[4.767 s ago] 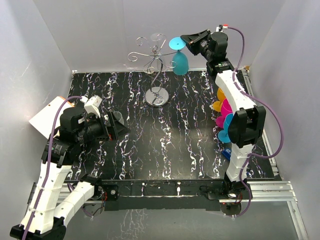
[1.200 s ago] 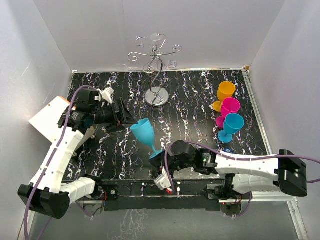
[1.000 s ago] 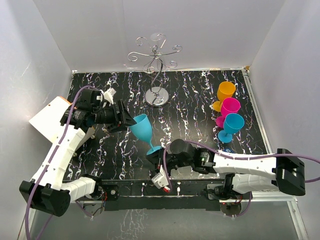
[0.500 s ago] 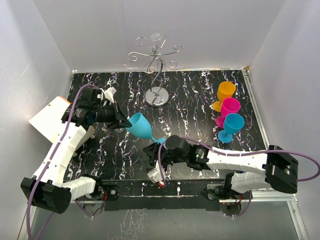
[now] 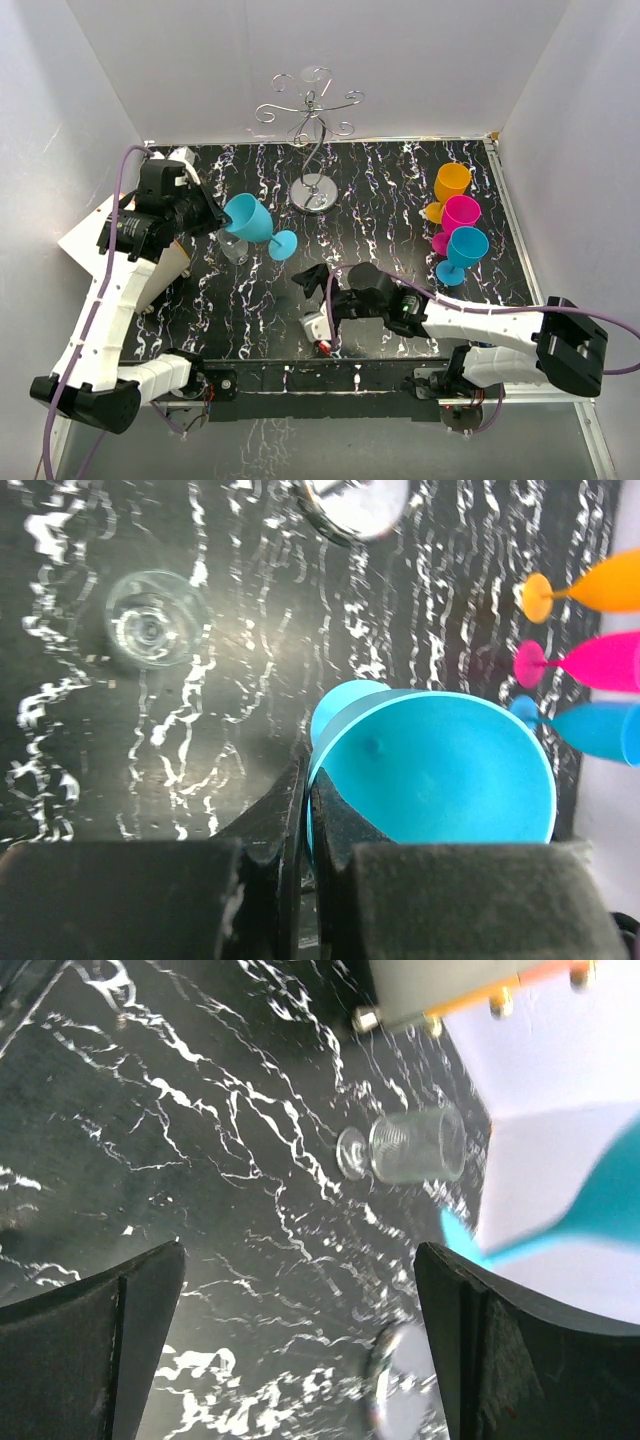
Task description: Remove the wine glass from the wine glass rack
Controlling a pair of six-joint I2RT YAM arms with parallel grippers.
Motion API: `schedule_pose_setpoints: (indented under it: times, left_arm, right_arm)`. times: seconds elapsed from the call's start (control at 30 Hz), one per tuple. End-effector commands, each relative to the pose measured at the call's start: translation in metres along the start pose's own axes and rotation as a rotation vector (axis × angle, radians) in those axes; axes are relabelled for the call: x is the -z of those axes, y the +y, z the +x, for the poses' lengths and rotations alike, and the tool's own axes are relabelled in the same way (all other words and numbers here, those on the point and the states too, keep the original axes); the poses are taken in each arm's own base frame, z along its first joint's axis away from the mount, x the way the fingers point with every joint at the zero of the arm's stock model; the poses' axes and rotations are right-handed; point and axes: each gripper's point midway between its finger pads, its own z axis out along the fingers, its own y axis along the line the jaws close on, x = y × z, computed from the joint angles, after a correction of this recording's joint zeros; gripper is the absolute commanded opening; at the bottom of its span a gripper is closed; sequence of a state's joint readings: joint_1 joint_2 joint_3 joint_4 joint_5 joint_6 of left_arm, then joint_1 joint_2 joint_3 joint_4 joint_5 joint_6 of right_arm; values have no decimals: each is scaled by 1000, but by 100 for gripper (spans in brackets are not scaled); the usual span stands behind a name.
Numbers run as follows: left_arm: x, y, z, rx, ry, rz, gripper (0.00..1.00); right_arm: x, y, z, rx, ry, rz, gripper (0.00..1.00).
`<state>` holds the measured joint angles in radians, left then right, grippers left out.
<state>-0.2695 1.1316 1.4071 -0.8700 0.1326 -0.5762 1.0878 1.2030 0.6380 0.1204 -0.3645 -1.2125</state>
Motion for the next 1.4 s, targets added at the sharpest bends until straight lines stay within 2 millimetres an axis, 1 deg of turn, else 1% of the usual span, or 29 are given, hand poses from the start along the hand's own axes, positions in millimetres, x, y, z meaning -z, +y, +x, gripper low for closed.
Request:
schedule_pose_setpoints:
  times: [0.0, 0.03, 0.07, 0.1, 0.13, 0.17, 0.2, 0.27, 0.33, 0.4, 0.47, 0.53, 0.63, 0.77, 0.87, 0.97, 1.07, 1.17, 1.37]
  left_arm:
    - [25, 29, -16, -22, -143, -150, 0]
    - [25, 34, -11, -30, -137, -164, 0]
    - [26, 38, -7, -39, -129, -174, 0]
    - [28, 43, -1, -44, -121, -183, 0]
    - [29, 47, 5, -47, -110, -192, 0]
    - [29, 50, 10, -49, -98, -195, 0]
    - [29, 52, 17, -53, -85, -192, 0]
    - [32, 55, 27, -59, -73, -178, 0]
    - [33, 62, 37, -54, -69, -186, 0]
    - [32, 71, 44, -51, -78, -207, 0]
    - [28, 84, 48, -57, -102, -242, 0]
    - [24, 96, 48, -60, -132, -290, 0]
    - [17, 111, 43, -63, -179, -352, 0]
    - [5, 125, 37, -89, -222, -413, 0]
    - [-5, 137, 36, -95, -229, -467, 0]
    - [-15, 139, 33, -117, -232, -475, 0]
    - [-23, 143, 34, -122, -222, -494, 0]
    - [-31, 143, 34, -130, -205, -490, 0]
    - [-35, 147, 39, -133, -165, -518, 0]
  right_arm:
    - [20, -51, 11, -377, -18, 322, 98]
    - [27, -60, 21, -507, -13, 405, 98]
    - [36, -69, 37, -706, -1, 528, 99]
    - [48, -82, 54, -846, 23, 676, 98]
    - [64, -92, 76, -994, 73, 854, 98]
    - [77, -96, 94, -1109, 125, 988, 98]
    - [85, -100, 106, -1190, 161, 1064, 98]
    - [99, -104, 133, -1353, 234, 1156, 98]
    - [107, -106, 153, -1488, 280, 1170, 98]
    - [117, -108, 165, -1541, 317, 1163, 98]
    - [132, -113, 173, -1565, 338, 1164, 99]
    - [150, -124, 177, -1592, 292, 1158, 98]
    - [180, -147, 175, -1606, 190, 1155, 98]
    - [220, -171, 169, -1543, 205, 1239, 98]
    - [238, -186, 160, -1493, 210, 1277, 98]
    - [249, -196, 151, -1454, 196, 1294, 98]
    - [256, -199, 146, -1442, 194, 1314, 98]
    - [258, -200, 142, -1438, 183, 1313, 98]
    - [260, -200, 141, -1437, 188, 1315, 99]
